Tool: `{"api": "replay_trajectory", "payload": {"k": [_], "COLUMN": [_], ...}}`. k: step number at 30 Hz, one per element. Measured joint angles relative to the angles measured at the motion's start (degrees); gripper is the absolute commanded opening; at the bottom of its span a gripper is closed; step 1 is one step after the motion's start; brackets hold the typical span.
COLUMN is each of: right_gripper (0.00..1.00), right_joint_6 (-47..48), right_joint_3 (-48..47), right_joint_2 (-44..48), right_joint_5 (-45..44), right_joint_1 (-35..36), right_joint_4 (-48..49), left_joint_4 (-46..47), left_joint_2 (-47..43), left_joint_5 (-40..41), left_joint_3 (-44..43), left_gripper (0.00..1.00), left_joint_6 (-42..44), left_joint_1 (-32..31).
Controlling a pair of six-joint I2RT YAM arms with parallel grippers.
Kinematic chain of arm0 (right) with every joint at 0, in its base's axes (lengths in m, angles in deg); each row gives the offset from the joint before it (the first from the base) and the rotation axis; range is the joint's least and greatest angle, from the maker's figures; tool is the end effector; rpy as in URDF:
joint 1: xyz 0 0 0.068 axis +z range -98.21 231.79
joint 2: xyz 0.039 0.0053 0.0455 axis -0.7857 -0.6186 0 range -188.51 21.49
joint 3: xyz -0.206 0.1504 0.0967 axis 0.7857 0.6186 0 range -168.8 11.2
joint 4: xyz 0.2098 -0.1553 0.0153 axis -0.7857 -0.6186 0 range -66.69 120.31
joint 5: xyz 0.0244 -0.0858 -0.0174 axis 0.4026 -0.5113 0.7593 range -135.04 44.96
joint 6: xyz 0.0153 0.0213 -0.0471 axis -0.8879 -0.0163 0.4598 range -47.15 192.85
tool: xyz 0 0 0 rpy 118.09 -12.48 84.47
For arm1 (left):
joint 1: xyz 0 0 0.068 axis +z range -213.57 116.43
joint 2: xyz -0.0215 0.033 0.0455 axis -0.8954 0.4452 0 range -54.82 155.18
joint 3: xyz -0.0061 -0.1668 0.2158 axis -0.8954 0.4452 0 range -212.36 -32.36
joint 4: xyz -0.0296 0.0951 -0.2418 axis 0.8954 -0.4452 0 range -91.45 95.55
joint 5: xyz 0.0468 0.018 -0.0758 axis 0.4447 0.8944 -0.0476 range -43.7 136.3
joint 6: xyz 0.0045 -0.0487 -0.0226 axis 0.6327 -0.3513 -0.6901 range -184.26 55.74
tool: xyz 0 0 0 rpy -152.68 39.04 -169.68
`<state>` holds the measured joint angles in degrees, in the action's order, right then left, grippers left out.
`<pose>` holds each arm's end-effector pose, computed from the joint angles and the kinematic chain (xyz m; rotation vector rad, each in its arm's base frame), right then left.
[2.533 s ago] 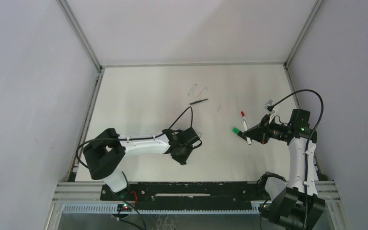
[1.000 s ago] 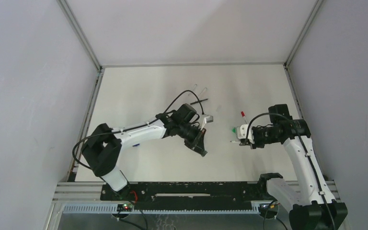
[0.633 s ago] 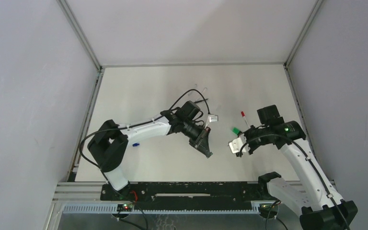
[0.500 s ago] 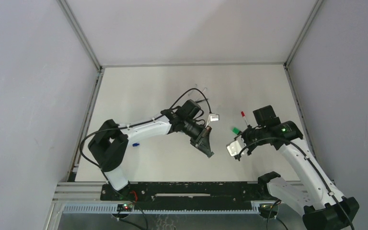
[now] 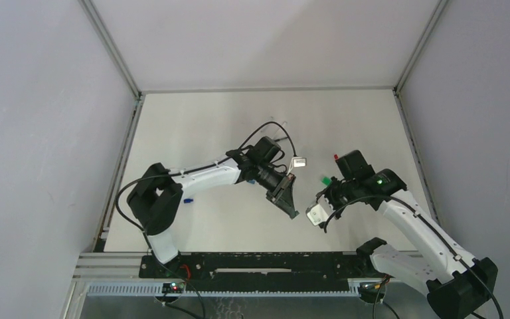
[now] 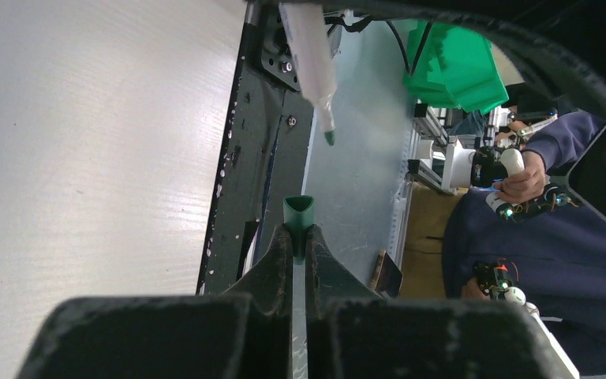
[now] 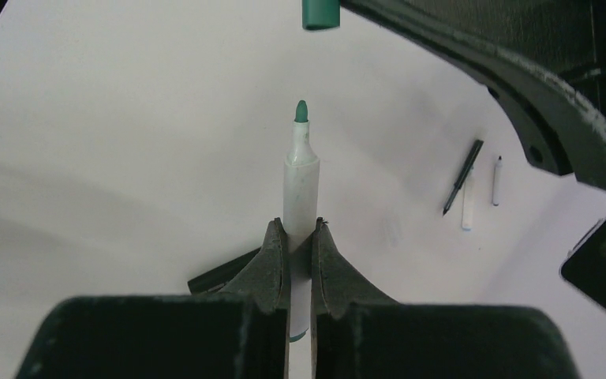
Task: Insert the pens into the pen caps
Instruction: Insert the pen cap onto the pen.
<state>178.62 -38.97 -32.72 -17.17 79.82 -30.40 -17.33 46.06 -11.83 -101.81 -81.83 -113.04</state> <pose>0.1327 0.0895 0.2749 -2.3526 0.8522 0.1316 0.2139 -0.2965 0.2209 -1.1448 -2.3372 1.6425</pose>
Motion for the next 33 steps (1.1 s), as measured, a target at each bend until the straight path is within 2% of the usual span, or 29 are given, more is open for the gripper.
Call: {"api": "replay_trajectory", "payload": {"k": [14,33], "right_gripper": [0.00,0.00], "right_joint_6": [-2.25,-3.28], "right_joint_3": [1.14,1.79], "right_joint_2": [-1.66,-1.88], "right_joint_5": [-2.32,-2.29], "right_joint_1": [4.39,6.69], "right_joint_4": [5.42,6.03], "left_joint_4": [0.07,-0.24], "left_joint_2": [1.55,2.32], "left_joint_5": [-2.14,-2.34], "left_joint_3": [-1.60,-2.62], "left_gripper": [0.00,0.00], "left_joint_6": [-0.04,-0.22], "left_joint_1": [0.22,0.74]}}
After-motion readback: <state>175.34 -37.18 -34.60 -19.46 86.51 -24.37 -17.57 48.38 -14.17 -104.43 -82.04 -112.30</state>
